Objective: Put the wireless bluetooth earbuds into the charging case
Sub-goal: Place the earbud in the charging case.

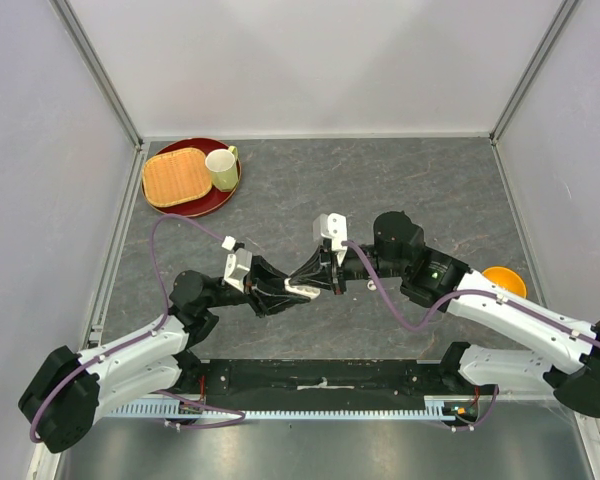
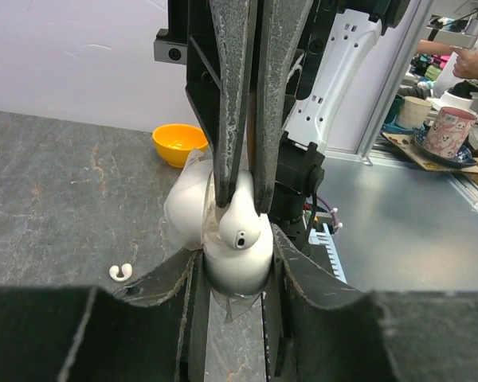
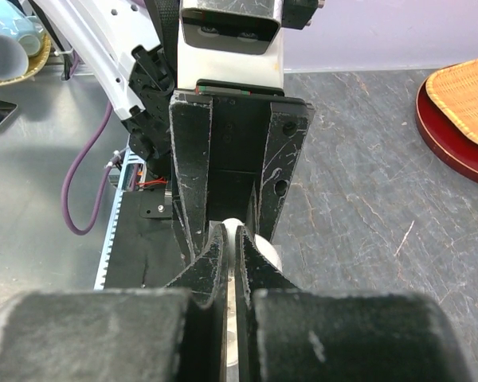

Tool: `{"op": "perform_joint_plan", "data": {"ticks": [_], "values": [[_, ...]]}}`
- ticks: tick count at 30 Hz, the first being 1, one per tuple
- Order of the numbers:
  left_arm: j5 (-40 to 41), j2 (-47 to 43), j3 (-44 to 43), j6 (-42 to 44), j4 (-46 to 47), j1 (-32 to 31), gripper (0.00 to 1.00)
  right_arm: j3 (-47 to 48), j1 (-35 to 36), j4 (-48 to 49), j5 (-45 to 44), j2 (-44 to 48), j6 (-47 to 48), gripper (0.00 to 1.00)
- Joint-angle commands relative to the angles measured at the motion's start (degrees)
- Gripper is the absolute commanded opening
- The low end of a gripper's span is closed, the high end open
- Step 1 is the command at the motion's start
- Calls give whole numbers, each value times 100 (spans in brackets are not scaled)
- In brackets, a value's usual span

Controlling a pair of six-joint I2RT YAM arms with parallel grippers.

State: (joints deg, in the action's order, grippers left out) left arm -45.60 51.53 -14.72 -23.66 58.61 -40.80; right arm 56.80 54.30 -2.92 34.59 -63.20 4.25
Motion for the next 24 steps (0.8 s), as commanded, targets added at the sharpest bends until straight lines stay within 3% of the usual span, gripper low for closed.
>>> {"op": "perform_joint_plan", "data": {"ticks": [1,24], "values": [[96,-152,-145,72,327,10,2,33,36,-306,-154,132,164,0],[342,-345,-101,116,335,10,2,-19,45,-420,-110,89,-3,1]]}}
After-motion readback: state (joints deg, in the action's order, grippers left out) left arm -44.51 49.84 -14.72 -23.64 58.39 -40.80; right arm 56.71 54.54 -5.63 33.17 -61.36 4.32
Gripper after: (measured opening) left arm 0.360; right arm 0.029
